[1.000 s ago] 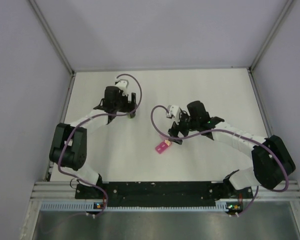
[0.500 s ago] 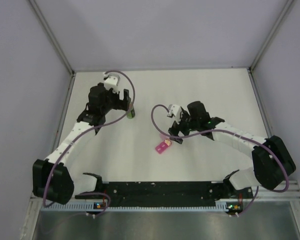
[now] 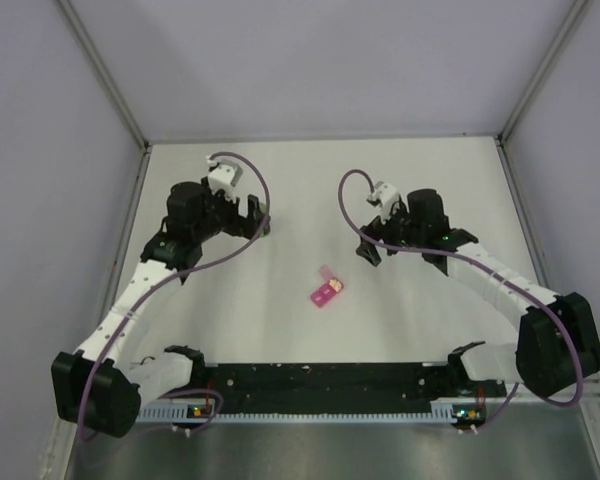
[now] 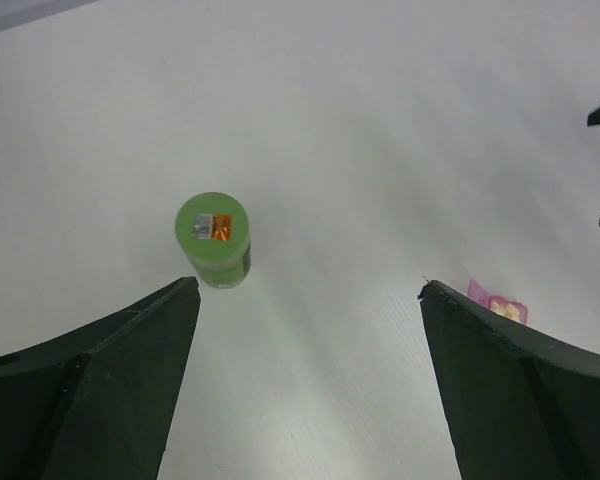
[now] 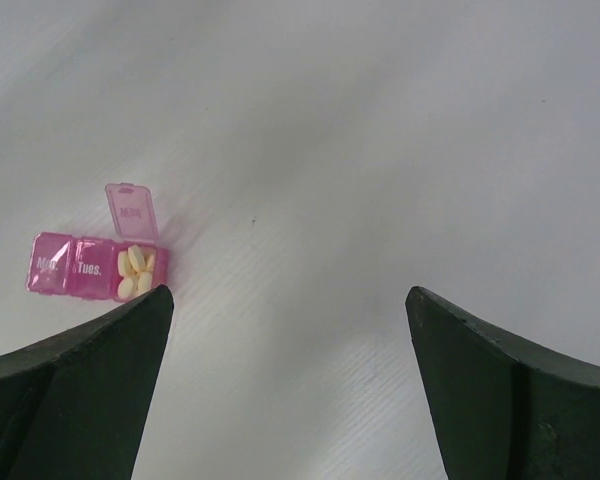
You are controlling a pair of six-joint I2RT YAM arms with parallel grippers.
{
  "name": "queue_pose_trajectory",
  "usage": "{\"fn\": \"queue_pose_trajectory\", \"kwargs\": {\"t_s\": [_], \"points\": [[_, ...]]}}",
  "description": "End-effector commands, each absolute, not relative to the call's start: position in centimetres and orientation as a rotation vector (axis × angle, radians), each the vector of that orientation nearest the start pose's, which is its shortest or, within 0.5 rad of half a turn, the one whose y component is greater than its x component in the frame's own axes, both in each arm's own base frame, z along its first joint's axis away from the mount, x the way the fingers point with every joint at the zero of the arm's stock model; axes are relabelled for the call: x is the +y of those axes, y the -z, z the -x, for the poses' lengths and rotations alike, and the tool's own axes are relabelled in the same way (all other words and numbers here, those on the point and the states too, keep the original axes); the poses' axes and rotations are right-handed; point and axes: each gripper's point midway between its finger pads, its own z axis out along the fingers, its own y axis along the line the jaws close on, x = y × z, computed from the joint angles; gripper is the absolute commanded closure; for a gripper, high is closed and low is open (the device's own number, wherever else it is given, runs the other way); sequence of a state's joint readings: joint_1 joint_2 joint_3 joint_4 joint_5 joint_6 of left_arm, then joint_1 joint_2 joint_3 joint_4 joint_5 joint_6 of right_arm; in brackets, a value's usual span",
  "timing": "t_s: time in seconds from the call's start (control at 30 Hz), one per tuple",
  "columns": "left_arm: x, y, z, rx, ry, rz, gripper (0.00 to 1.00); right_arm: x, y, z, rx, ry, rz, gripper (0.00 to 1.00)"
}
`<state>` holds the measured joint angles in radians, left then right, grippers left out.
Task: Sort the pills into containers
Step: Pick up the pill container at the center of the board.
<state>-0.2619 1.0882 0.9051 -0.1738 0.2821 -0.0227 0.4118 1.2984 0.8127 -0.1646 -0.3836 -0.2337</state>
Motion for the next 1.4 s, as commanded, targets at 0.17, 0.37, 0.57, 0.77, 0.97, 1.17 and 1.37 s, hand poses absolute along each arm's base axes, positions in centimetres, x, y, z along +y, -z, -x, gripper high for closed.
{"fn": "queue_pose_trajectory", "kwargs": {"t_s": [0.17,0.37,0.57,0.77,0.97,1.17,1.37], "points": [[-19.8,-21.1,-29.1,1.908,0.559,-0.772,0.01,17.9,-15.4,-33.1,2.035,-0.510,0.777,0.01],[-23.3,-17.2,-26.4,1.983,0.562,-0.921,0.01,16.8,-16.0,-33.5,2.008,-0.445,0.779,0.01],[-26.0,-13.1,-24.3,2.093,0.582,-1.006,0.01,15.4,-15.9,-34.0,2.016,-0.430,0.741,0.01],[-28.0,-10.4,-22.5,2.173,0.628,-1.062,0.01,14.3,-15.6,-34.4,2.031,-0.408,0.715,0.01],[-29.2,-8.1,-20.7,2.226,0.658,-1.129,0.01,13.7,-15.1,-34.8,2.047,-0.379,0.703,0.01],[-29.9,-6.6,-20.2,2.248,0.601,-1.183,0.02,13.7,-14.7,-34.9,2.060,-0.381,0.705,0.01],[-30.0,-5.2,-20.6,2.306,0.520,-1.220,0.04,13.9,-14.5,-34.7,2.064,-0.398,0.711,0.01]]}}
